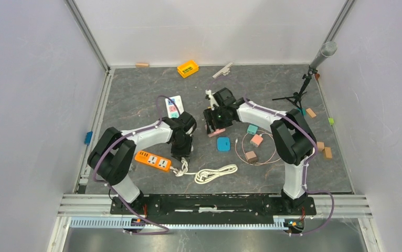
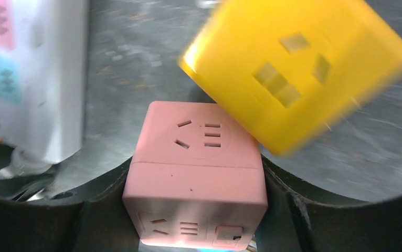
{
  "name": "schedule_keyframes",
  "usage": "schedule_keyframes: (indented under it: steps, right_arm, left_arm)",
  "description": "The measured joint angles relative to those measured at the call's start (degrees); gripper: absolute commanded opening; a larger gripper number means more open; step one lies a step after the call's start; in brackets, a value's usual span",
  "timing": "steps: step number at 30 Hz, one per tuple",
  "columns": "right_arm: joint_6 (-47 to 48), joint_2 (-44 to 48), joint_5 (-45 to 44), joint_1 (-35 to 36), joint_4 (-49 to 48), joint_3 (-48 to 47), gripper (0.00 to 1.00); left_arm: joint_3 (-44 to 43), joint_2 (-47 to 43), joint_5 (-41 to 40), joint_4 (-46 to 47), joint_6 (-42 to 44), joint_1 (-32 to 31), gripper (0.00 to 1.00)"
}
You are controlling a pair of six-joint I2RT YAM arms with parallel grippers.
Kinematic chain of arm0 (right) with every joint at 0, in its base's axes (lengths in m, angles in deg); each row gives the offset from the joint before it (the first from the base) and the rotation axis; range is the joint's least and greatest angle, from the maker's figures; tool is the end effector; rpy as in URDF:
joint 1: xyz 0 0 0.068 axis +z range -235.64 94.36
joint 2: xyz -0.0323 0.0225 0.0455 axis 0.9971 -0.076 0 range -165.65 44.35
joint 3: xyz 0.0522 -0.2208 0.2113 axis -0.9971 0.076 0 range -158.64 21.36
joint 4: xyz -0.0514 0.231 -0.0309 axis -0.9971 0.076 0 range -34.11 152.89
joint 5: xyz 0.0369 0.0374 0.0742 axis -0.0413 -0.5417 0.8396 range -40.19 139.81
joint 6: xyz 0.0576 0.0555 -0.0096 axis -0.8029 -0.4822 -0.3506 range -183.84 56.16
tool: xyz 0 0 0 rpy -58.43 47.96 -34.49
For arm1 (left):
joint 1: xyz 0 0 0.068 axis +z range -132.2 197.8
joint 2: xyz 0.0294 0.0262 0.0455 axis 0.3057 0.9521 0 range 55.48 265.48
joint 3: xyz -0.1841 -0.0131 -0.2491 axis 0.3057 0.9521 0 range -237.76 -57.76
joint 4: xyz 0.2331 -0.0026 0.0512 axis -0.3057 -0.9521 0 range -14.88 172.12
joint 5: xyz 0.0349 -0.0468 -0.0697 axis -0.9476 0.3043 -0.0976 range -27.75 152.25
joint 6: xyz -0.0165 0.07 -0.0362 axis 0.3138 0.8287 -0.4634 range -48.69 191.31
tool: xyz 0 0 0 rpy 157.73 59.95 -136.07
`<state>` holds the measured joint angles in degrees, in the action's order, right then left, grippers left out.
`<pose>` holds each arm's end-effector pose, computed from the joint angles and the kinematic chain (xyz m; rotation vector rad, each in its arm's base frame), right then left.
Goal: Insert the plug
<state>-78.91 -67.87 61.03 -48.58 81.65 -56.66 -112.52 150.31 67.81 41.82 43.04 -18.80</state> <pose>0.3283 0.2648 0.1959 -0.5850 2.6380 0.5567 0.2182 -0.1704 0.1775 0.2334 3.0316 -0.2622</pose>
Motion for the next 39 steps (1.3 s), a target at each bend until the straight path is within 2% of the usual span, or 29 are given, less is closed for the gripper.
schedule_keyframes:
  steps: [6,12,13,14,15,16,17,18,20,24,31,34,39]
  right_arm:
    - [0.9,4.6,-2.7,-8.3,0.2,3.8,0.0]
    - [2.6,13.7,-2.8,-9.6,1.0,8.5,0.0]
    - [2.8,15.3,-2.6,-9.4,1.0,9.3,0.0]
    - [3.0,16.7,-2.5,-9.3,1.1,9.8,0.0]
    - [3.0,17.8,-2.5,-9.1,1.0,10.3,0.0]
    - [3.0,18.9,-2.5,-9.0,1.1,10.9,0.0]
    - [3.0,20.0,-2.6,-9.0,1.1,11.6,0.0]
    - [3.0,20.8,-2.8,-9.0,1.1,12.2,0.0]
    - [3.0,22.2,-3.4,-9.1,1.2,13.4,0.0]
    - [3.0,24.9,-4.7,-9.1,1.1,16.1,0.0]
    - [1.4,33.3,-9.1,-9.2,-1.1,23.7,0.0]
    - [0.3,34.9,-10.0,-9.7,-1.1,24.7,0.0]
    - [-0.3,35.4,-8.7,-10.2,-1.5,25.6,0.0]
  left_arm:
    - [0.2,-0.3,-2.1,0.2,5.0,-6.3,0.02]
    - [0.4,-0.6,-3.7,0.3,8.9,-14.0,0.02]
    - [0.8,-0.9,-3.8,0.4,9.1,-15.1,0.07]
    - [1.3,-1.4,-3.8,0.6,9.2,-16.2,0.17]
    - [1.7,-1.9,-3.7,0.8,9.2,-17.0,0.37]
    - [2.4,-2.6,-3.6,1.1,9.1,-17.7,0.63]
    - [2.9,-3.3,-3.5,1.2,9.0,-18.2,0.78]
    - [3.3,-4.0,-3.5,1.0,8.7,-18.5,0.88]
    - [3.3,-5.7,-3.4,0.6,8.0,-18.6,0.97]
    - [0.5,-9.6,-3.2,-0.4,6.0,-17.0,1.0]
    - [-9.2,-9.9,-2.1,0.9,1.4,-7.3,1.0]
    - [-11.0,-7.0,-3.4,0.4,0.2,-4.5,1.0]
    - [-13.6,3.3,-4.5,-0.5,0.2,-3.7,1.0]
